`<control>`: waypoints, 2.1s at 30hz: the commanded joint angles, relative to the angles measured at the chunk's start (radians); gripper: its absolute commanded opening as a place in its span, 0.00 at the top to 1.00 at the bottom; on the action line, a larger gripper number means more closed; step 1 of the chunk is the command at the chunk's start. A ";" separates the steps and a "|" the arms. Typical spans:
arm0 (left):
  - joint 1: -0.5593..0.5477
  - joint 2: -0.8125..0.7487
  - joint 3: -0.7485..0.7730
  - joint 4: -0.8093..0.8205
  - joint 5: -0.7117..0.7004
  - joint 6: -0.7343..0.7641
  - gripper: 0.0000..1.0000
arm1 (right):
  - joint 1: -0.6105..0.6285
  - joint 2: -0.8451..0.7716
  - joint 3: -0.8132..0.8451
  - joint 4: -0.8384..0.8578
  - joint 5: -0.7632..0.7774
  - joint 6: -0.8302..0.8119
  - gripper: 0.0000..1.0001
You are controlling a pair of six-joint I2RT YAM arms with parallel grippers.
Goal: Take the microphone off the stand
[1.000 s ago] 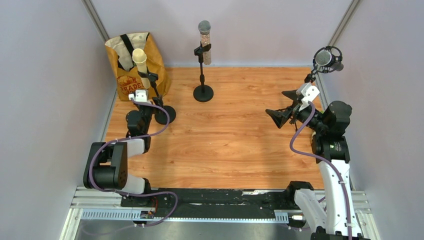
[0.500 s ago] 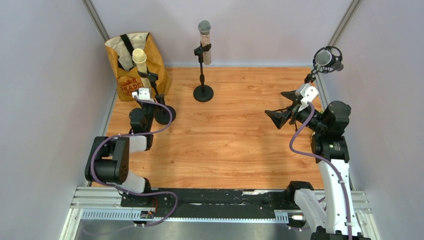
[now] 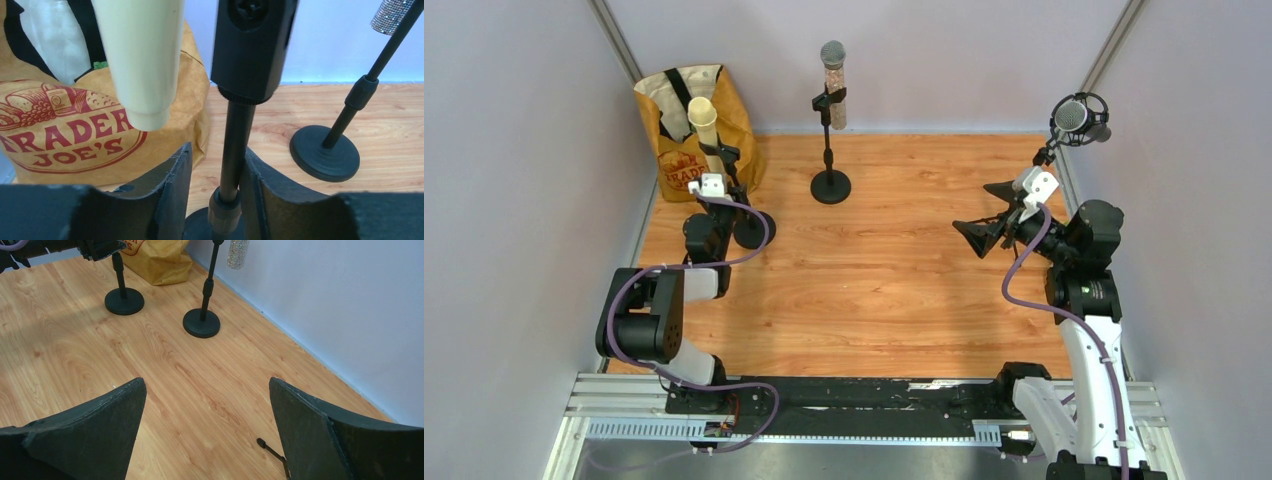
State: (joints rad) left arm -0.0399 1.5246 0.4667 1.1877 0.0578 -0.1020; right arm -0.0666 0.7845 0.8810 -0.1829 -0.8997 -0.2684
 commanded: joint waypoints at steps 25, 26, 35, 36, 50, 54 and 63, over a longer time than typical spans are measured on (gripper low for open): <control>-0.005 -0.178 0.007 -0.045 0.388 0.019 0.94 | 0.007 -0.016 -0.020 0.023 -0.038 -0.043 0.00; -0.005 -0.182 0.004 -0.045 0.417 0.015 0.94 | 0.007 -0.017 -0.020 0.023 -0.038 -0.043 0.00; -0.005 -0.210 -0.036 0.010 0.667 -0.042 0.95 | 0.007 -0.018 -0.030 0.023 -0.042 -0.051 0.00; -0.005 -0.211 -0.033 0.009 0.695 -0.057 0.95 | 0.007 -0.019 -0.028 0.023 -0.042 -0.052 0.00; -0.164 -0.288 -0.042 -0.008 0.971 -0.117 0.98 | 0.007 -0.011 -0.039 0.023 -0.076 -0.063 0.00; -0.228 -0.285 -0.036 -0.008 1.033 -0.122 0.98 | 0.007 -0.008 -0.042 0.023 -0.090 -0.065 0.00; -0.370 -0.256 -0.017 -0.025 1.157 -0.082 1.00 | 0.007 -0.001 -0.048 0.023 -0.090 -0.077 0.00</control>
State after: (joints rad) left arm -0.3614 1.2728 0.4194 1.0752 1.1164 -0.2138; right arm -0.0658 0.7834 0.8337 -0.1829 -0.9565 -0.3206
